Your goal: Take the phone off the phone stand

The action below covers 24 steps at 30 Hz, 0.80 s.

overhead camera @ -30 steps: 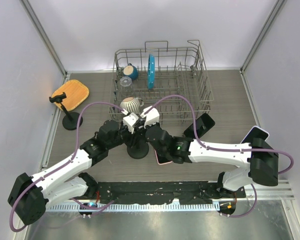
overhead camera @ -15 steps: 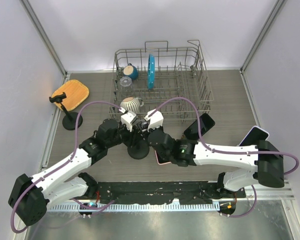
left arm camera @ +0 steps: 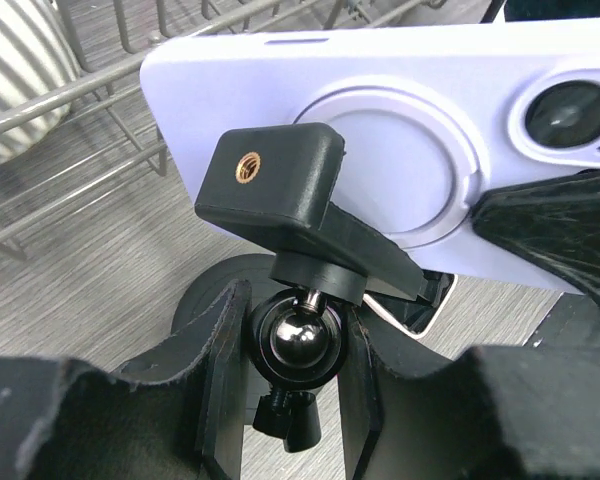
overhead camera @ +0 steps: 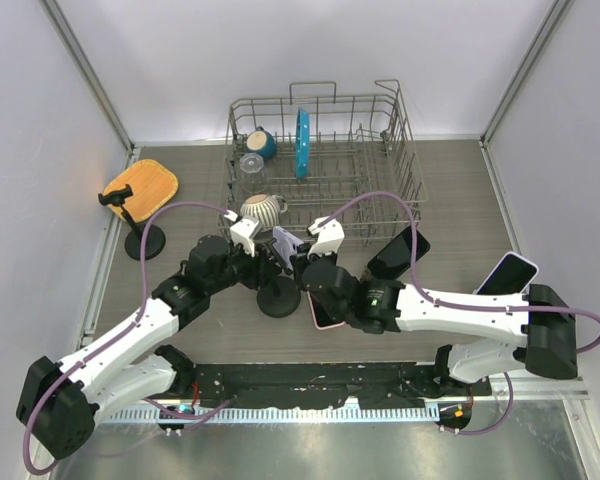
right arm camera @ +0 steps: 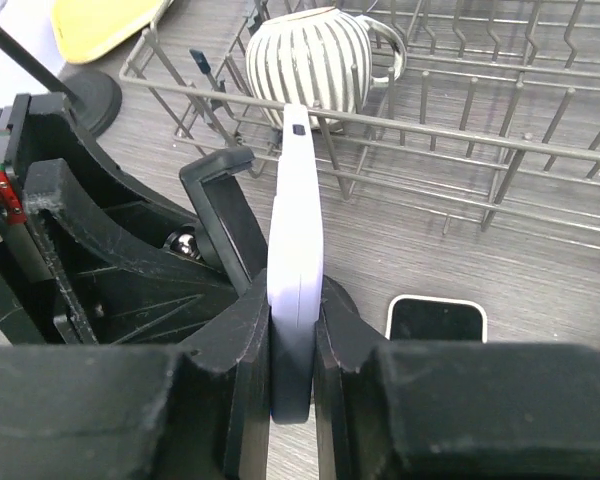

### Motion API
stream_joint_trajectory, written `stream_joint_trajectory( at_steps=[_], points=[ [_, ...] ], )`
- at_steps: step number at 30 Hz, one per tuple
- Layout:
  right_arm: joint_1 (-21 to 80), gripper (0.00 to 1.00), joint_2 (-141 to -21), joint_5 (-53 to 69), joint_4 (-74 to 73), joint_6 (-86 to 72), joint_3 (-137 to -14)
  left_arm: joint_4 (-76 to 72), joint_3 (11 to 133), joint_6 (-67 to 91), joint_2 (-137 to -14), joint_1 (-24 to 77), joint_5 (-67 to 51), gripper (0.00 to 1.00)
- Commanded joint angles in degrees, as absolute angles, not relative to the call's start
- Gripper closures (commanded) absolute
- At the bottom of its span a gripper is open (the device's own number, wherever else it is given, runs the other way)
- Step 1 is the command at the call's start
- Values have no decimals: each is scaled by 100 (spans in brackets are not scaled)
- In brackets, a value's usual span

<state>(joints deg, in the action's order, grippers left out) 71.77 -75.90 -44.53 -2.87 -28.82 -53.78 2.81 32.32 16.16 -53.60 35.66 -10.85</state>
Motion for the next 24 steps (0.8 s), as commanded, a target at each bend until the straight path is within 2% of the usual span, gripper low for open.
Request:
stream_joint_trajectory(
  at_steps=[1,11,18,24],
  points=[
    [6979,99,-7190,-5133,-1714,-3269,-5291,-193,3278,2048,-5054,3147,18,100],
    [6908,99,-7075,-5080,-1661,-3393,-5432,-53,3349,1574,-5089,3260,-475,100],
    [6882,99,-7075,-4975,-1485,-3217,-5660,570,3533,791,-5256,4367,-53,100],
    [6873,99,-6996,-5097,-1485,-3006,-5827,729,3612,659,-5361,4535,-140,100]
  ],
)
